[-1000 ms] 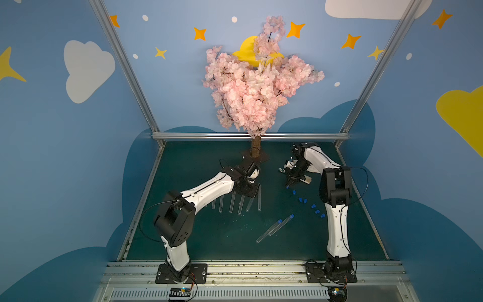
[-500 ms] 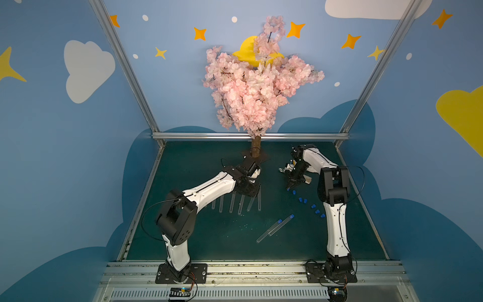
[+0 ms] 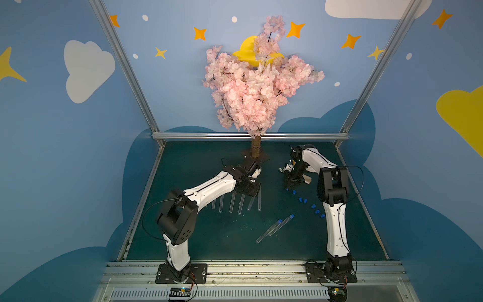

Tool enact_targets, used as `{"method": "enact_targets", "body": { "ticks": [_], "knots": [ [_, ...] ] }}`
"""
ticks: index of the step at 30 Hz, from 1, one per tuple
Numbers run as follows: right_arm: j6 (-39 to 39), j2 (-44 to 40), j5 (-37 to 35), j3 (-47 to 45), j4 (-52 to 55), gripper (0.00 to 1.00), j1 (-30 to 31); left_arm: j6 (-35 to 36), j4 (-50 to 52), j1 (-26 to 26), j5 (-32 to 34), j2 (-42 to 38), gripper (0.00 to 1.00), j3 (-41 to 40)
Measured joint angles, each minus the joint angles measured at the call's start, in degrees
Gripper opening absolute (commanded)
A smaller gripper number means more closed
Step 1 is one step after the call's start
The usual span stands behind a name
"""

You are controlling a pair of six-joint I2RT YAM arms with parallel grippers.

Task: Remove stoppers from test tubes
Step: Place the stopper at the center of the board.

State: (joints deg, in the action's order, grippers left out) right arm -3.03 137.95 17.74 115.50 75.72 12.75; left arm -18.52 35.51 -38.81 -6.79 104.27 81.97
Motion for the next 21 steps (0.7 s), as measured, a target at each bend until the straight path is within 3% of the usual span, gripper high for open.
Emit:
{"method": "enact_targets", "body": {
  "ticks": [12,21],
  "knots": [
    [-0.5,-0.4,-0.2,2.7,1.4,0.34,0.1,-2.0,-0.2,0.0,0.2,0.0,0.08,0.0],
    [-0.7,-7.4,0.3,2.9,3.0,0.35,0.0,-5.0,-0.6,-0.2,2.2,4.5,0.09,0.9]
  ]
}}
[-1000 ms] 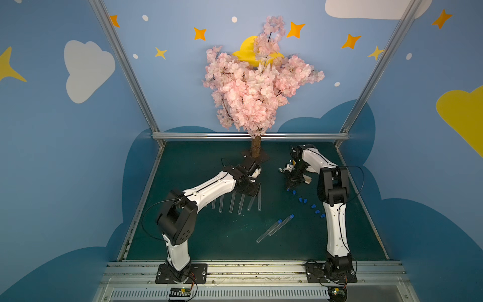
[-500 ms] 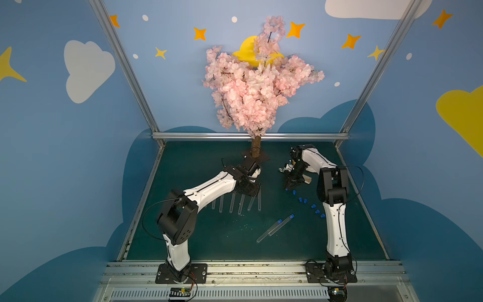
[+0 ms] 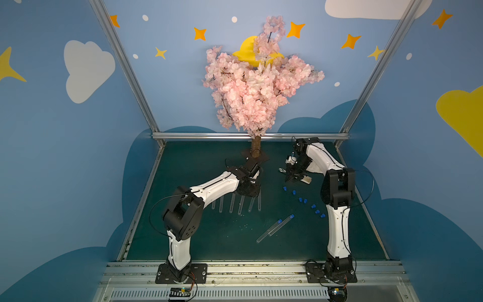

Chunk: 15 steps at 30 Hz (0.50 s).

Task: Remove stoppers from test tubes
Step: Place the stopper at the center of the board, then place the test tube at the center of the board.

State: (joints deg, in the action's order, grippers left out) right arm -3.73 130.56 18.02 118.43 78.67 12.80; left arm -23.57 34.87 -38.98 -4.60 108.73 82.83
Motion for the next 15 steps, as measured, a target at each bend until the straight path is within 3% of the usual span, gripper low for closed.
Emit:
{"method": "enact_targets", "body": {
  "ticks": [6,15],
  "knots": [
    [-1.1,-10.0,3.3,-9.1,-2.7,0.42,-0.1,-2.2,0.3,0.0,1.9,3.5,0.11,2.8],
    [-2.9,-20.0,8.8,-23.9,-9.6,0.64,-0.1,-6.9,1.2,0.0,4.7,8.0,0.12,5.3]
  ]
}}
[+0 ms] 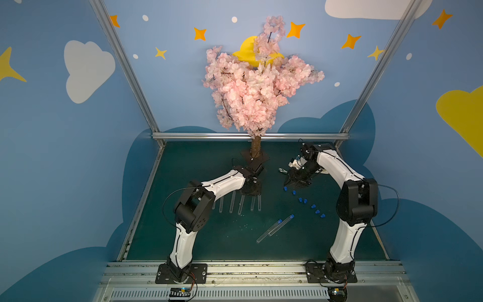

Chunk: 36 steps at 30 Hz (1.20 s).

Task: Remove stoppers from test tubes
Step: Place the test tube at the center of the board.

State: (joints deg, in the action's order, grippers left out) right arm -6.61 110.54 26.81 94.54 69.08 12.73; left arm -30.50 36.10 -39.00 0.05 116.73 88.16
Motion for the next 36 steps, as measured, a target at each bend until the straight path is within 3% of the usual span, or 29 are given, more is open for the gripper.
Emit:
{"method": "enact_targets", "body": {
  "ticks": [5,14,21,25,31,36],
  "knots": [
    [-0.4,-3.0,1.5,-2.3,-2.4,0.73,0.0,-1.2,0.4,0.0,0.8,1.6,0.12,0.4],
    [-1.6,-4.4,2.8,-2.8,-4.8,0.79,0.0,-1.4,0.9,0.0,1.5,5.6,0.16,2.3],
    [-2.4,-4.4,2.9,-3.0,-5.4,0.79,-0.3,-1.0,1.4,0.0,2.1,6.0,0.35,3.0],
    [-2.6,-4.4,3.1,-3.0,-5.6,0.79,-0.4,-0.3,2.5,0.0,2.4,6.0,0.4,3.6],
    [-2.6,-4.5,3.1,-3.0,-5.7,0.8,-1.2,2.0,4.3,-0.2,2.8,4.1,0.43,4.0],
    [-2.3,-6.9,4.3,-6.0,-7.1,0.83,-2.4,4.9,4.9,-1.7,2.6,-2.2,0.47,2.0]
  ]
}}
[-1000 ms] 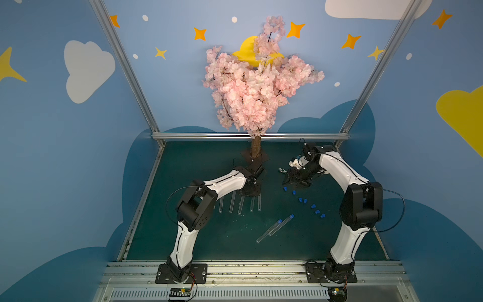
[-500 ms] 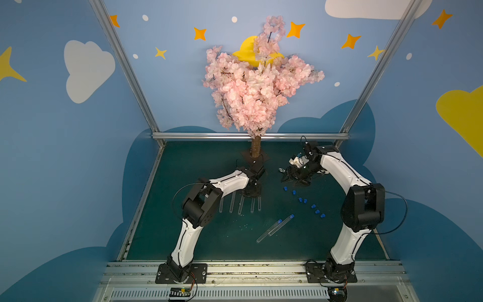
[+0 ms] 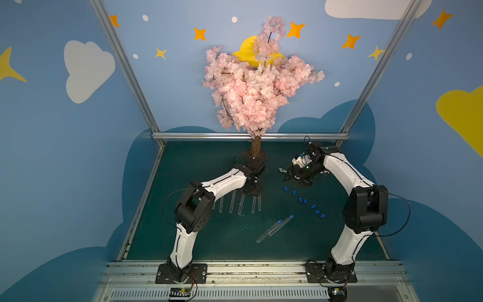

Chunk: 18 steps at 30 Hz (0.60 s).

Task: Remove stoppers from test tubes
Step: Place the test tube at the center of the board.

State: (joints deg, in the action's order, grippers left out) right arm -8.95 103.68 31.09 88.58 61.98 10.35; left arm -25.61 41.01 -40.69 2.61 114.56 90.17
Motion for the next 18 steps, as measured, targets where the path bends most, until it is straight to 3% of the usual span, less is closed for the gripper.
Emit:
{"method": "enact_targets", "body": {
  "ticks": [9,18],
  "knots": [
    [-0.5,-7.4,5.9,-13.7,-5.8,0.87,-4.0,7.1,-0.5,-9.3,-3.7,-6.1,0.6,-7.5],
    [-1.4,-8.9,7.5,-18.1,-7.8,0.88,-7.6,12.5,-0.9,-14.2,-4.7,-6.1,0.59,-9.6]
  ]
}}
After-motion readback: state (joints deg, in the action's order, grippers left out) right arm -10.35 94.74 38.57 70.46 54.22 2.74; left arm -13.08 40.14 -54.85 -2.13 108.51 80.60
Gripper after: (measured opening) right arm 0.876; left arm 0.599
